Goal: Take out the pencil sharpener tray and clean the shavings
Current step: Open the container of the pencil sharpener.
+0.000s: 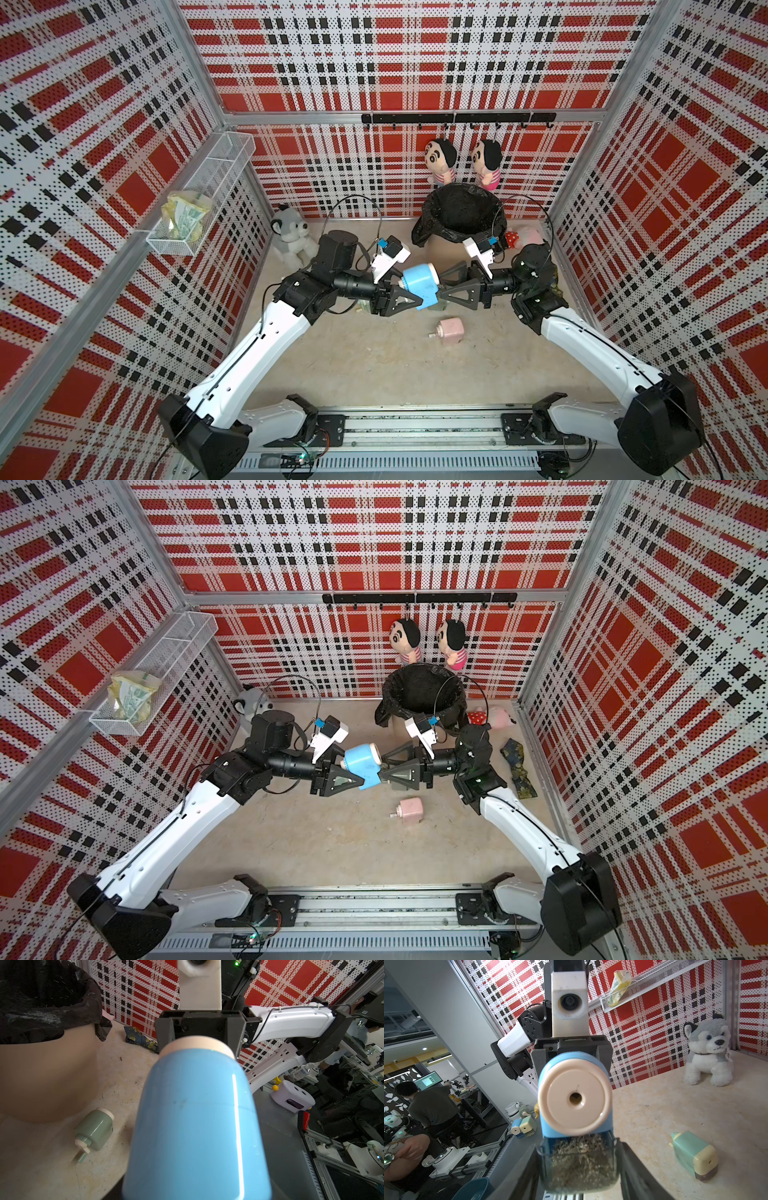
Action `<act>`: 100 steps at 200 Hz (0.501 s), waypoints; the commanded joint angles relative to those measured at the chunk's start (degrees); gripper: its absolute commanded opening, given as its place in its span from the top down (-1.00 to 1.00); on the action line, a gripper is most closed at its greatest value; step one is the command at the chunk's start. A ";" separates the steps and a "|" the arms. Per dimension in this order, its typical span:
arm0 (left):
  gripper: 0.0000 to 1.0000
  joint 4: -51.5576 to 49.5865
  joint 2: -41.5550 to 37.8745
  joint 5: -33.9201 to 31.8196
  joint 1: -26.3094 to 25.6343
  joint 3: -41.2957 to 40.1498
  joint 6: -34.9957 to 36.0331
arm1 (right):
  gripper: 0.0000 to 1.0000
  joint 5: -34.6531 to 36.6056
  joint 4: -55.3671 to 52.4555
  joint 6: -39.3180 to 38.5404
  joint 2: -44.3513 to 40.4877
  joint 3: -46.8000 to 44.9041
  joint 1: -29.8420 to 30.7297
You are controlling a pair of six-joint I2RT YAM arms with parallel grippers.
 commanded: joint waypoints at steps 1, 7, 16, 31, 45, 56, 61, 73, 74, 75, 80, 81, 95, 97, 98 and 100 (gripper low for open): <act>-0.05 1.60 -1.49 -0.74 0.51 -0.15 0.69 | 0.00 -1.42 2.90 2.69 -1.11 -0.65 -0.69; -0.05 1.60 -1.45 -0.79 0.49 -0.15 0.68 | 0.00 -1.41 2.97 2.68 -1.17 -0.58 -0.67; -0.05 1.53 -1.47 -0.88 0.44 -0.16 0.70 | 0.00 -1.32 2.99 2.72 -1.30 -0.71 -0.92; -0.05 1.56 -1.62 -1.20 0.55 -0.07 0.71 | 0.00 -1.20 3.60 3.08 -1.37 -0.97 -1.23; -0.05 1.60 -1.50 -1.54 0.83 0.15 0.64 | 0.00 -1.09 4.02 3.51 -1.42 -0.94 -1.72; -0.05 1.59 -1.42 -1.53 0.99 0.37 0.57 | 0.00 -1.10 4.70 3.97 -1.29 -1.11 -2.01; -0.05 1.56 -1.32 -1.39 1.04 0.50 0.62 | 0.00 -1.07 5.12 4.26 -1.26 -1.11 -2.15; -0.05 1.60 -1.16 -1.47 1.10 0.81 0.61 | 0.00 -1.16 6.34 5.23 -1.10 -1.28 -2.21; -0.05 1.56 -1.17 -1.47 1.15 0.81 0.62 | 0.00 -1.16 6.34 5.23 -1.10 -1.28 -2.21; -0.05 1.54 -1.17 -1.51 1.18 0.86 0.62 | 0.00 -1.17 6.47 5.36 -1.09 -1.28 -2.20; -0.05 1.52 -1.03 -1.41 1.19 0.97 0.66 | 0.00 -1.30 7.07 5.87 -1.01 -1.32 -2.28; -0.05 1.52 -0.98 -1.40 1.25 0.98 0.69 | 0.00 -1.29 7.14 6.11 -0.99 -1.30 -2.28; -0.05 1.45 -0.68 -1.41 1.23 1.17 0.71 | 0.00 -1.38 8.60 7.07 -0.90 -1.64 -2.35; -0.05 1.43 -0.71 -1.39 1.26 1.23 0.78 | 0.00 -1.30 8.59 7.02 -0.94 -1.70 -2.43; -0.05 1.43 -0.73 -1.38 1.28 1.25 0.79 | 0.00 -1.33 8.60 7.04 -0.96 -1.67 -2.40; -0.05 1.43 -0.74 -1.45 1.32 1.25 0.80 | 0.00 -1.31 8.61 7.04 -0.98 -1.78 -2.45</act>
